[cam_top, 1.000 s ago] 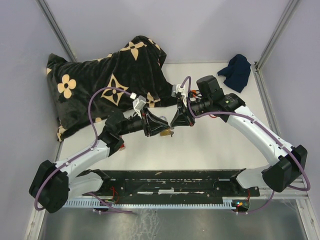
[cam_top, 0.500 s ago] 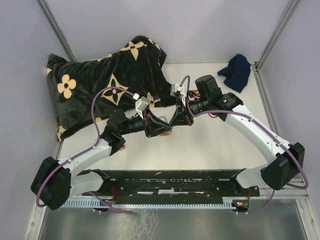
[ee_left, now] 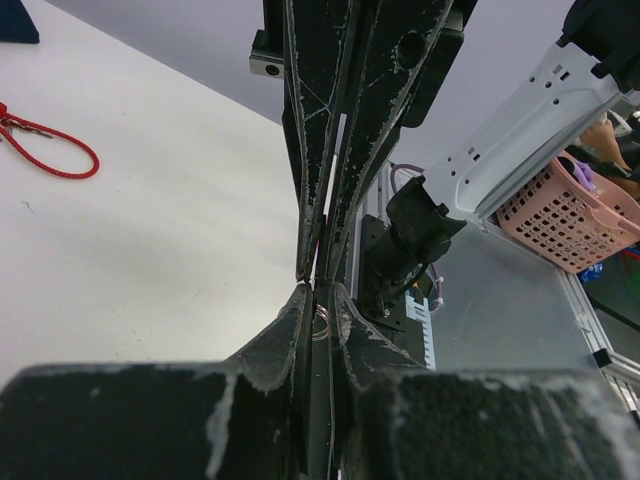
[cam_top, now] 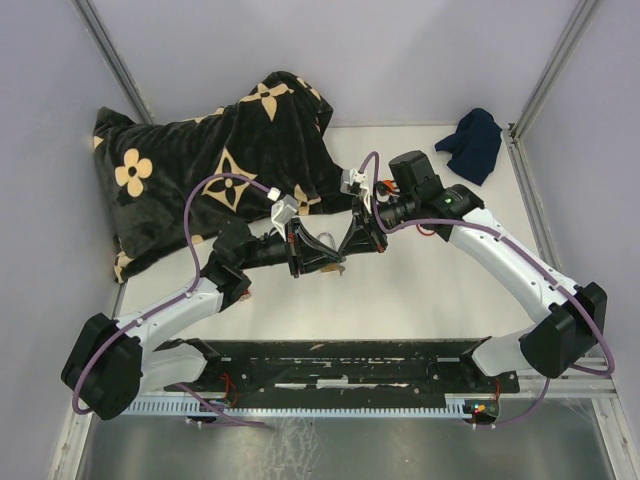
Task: Unlock with the key
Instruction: Pick up the key from the center of the board.
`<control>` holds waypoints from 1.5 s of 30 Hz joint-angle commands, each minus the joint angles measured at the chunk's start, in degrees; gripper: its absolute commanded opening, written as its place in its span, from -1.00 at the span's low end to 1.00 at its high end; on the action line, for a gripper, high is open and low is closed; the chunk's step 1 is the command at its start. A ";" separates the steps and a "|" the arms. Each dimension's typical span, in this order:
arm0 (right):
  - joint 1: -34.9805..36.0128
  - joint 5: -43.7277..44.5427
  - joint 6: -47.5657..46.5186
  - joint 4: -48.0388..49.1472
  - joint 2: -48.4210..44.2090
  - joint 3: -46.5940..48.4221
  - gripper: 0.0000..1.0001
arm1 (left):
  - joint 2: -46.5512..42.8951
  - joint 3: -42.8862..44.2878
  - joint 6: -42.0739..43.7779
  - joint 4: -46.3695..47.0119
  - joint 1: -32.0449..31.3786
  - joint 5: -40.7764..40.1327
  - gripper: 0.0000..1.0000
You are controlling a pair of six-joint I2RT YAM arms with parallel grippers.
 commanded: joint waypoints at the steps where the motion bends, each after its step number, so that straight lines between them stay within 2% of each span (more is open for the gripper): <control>1: 0.03 -2.46 -0.90 1.27 0.67 2.36 -0.96 | -0.71 0.10 0.54 3.12 -0.31 1.13 -0.70; 13: -0.02 -2.36 -0.97 1.18 0.59 2.47 -0.96 | 0.31 0.11 1.62 1.56 -0.35 0.52 -0.73; 25: 0.02 -2.59 -0.45 1.38 0.52 2.59 -0.96 | 0.18 0.18 2.78 -0.59 -0.39 -0.58 -0.64; 28: 0.01 -2.61 -0.27 1.43 0.39 2.47 -0.96 | 0.40 0.35 2.79 -0.70 -0.39 -0.43 -0.76; 30: -0.03 -2.82 -0.12 1.52 0.28 2.48 -0.96 | 0.47 0.21 2.86 -0.71 -0.48 -0.46 -0.93; 38: 0.05 -3.48 2.79 4.43 0.57 2.10 -0.96 | -0.07 -0.08 2.78 -0.63 -0.65 -1.52 -0.94; 45: 0.00 -3.24 7.47 10.30 0.01 0.08 -0.96 | -1.93 -2.08 0.67 0.23 -0.57 -7.69 -0.94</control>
